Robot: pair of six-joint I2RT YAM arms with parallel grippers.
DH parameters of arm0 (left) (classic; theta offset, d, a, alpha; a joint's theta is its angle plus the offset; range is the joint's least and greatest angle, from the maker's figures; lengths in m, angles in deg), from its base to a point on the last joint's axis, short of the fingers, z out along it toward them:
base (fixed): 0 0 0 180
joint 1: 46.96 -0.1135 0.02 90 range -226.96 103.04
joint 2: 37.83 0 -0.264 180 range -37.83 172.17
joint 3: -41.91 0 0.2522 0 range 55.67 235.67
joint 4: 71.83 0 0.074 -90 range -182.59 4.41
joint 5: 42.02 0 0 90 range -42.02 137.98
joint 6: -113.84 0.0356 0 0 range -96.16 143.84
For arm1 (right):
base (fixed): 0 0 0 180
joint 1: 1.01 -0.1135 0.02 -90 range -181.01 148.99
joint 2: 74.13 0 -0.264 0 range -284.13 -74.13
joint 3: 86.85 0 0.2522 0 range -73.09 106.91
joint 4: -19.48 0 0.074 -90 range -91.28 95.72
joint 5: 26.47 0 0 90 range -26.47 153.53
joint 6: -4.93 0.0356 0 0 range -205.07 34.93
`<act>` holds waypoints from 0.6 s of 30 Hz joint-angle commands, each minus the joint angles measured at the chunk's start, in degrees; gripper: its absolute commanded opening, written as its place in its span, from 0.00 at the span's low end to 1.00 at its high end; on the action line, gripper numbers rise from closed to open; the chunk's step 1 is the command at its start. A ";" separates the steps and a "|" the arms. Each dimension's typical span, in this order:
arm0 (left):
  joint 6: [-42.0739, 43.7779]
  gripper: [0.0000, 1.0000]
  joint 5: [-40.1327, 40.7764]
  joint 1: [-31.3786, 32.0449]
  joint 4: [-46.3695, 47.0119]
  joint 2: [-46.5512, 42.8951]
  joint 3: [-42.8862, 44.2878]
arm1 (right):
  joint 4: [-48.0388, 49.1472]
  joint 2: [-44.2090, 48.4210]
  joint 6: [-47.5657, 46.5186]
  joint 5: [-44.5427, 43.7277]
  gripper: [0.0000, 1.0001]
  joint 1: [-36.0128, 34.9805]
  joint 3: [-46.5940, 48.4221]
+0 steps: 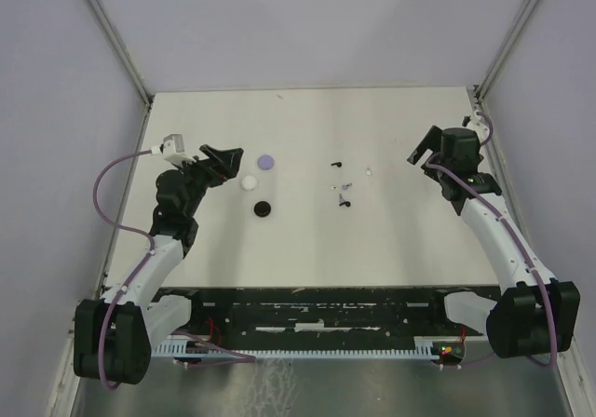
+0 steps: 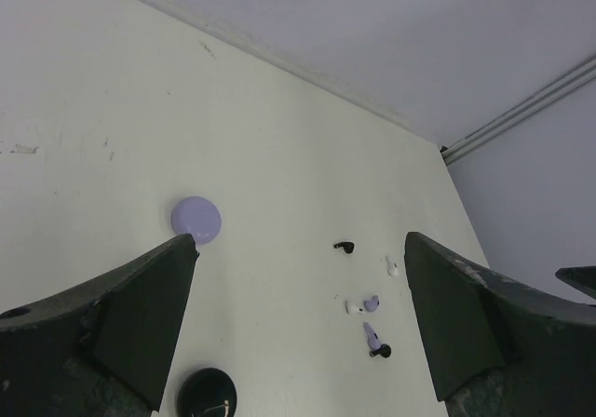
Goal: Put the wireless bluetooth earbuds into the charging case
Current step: Move the charging case to the center of the board.
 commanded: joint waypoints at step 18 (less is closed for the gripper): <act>2.84 0.99 5.28 0.14 -10.20 -6.48 2.82 | 9.63 2.86 -14.56 26.68 0.96 -1.51 -3.03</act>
